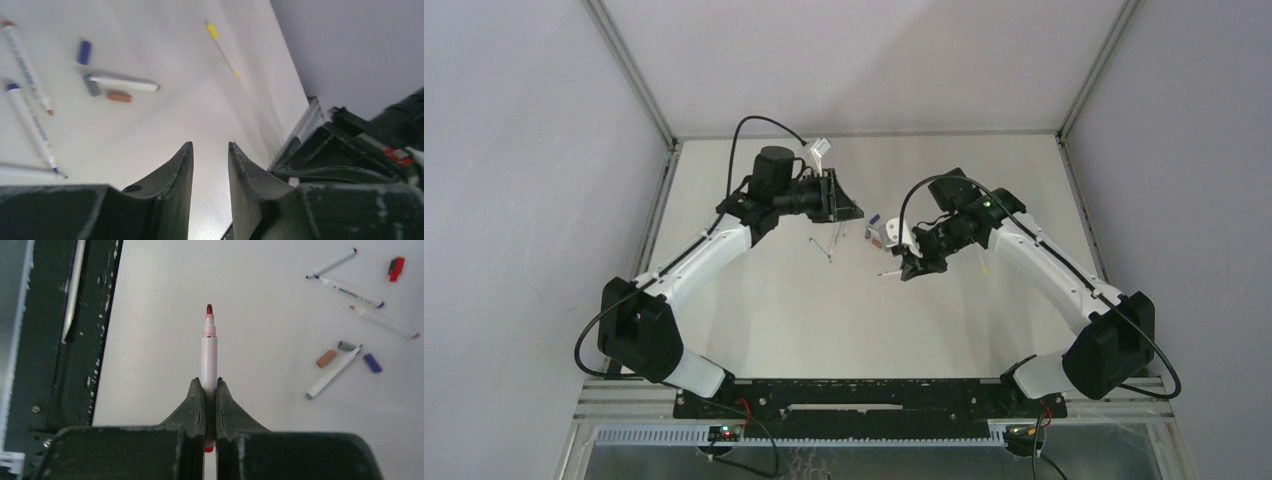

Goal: Insert the pens into the pen caps
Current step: Pick up the pen from the center of the board, then insert the pen cap onto the pen.

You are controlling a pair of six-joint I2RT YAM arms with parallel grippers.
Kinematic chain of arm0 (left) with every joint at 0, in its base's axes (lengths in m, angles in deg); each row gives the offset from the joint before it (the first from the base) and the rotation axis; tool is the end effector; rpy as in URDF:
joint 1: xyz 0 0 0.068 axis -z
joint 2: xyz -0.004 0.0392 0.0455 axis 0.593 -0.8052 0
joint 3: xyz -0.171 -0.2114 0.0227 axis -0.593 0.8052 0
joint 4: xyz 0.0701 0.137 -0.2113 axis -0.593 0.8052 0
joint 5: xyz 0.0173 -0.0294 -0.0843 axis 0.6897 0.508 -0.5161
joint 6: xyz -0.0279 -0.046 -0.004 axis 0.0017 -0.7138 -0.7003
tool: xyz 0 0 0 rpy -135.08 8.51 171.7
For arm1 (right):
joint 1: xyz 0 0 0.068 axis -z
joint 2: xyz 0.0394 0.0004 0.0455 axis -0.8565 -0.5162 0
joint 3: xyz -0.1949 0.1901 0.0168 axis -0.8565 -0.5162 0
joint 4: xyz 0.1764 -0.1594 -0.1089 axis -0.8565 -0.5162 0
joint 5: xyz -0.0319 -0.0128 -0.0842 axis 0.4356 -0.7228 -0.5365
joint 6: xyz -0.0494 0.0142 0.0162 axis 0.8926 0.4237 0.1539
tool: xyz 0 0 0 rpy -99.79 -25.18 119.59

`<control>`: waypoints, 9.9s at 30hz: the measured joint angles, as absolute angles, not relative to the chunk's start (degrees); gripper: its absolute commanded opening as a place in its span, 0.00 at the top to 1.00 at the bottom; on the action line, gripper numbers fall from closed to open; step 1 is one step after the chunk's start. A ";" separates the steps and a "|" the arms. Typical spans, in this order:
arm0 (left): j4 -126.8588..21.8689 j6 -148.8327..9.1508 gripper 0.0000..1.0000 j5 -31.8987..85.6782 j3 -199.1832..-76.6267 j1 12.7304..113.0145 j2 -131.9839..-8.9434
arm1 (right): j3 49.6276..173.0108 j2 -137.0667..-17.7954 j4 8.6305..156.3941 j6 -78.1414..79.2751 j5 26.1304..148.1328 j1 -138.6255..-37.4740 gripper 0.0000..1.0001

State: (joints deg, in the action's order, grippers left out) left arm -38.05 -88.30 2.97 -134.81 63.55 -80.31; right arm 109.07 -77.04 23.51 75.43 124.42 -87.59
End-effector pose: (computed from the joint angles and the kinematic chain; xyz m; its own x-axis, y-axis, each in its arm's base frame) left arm 0.2952 -0.1730 0.3163 -0.7696 -0.0811 -0.6333 0.4825 0.5758 -0.6600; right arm 0.2221 0.1502 0.3112 0.2387 -0.6179 -0.7491 -0.9664 -0.2267 -0.1210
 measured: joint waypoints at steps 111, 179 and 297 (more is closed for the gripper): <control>3.28 -50.56 0.55 32.23 -181.59 59.79 -128.57 | 109.35 -81.03 22.68 49.47 138.82 -64.90 1.00; -1.18 -52.72 1.00 -31.24 -150.79 69.45 -89.56 | 118.29 -69.14 12.94 112.37 111.85 -85.66 1.00; -4.28 -64.46 1.00 -34.52 -149.59 75.64 -92.22 | 112.96 -65.32 18.55 107.48 103.76 -100.00 1.00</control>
State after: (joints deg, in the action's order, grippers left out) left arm -4.28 -64.46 -34.52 -149.59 75.64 -92.22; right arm 112.96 -65.32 18.55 107.48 103.76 -100.00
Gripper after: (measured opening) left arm 0.166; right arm 0.043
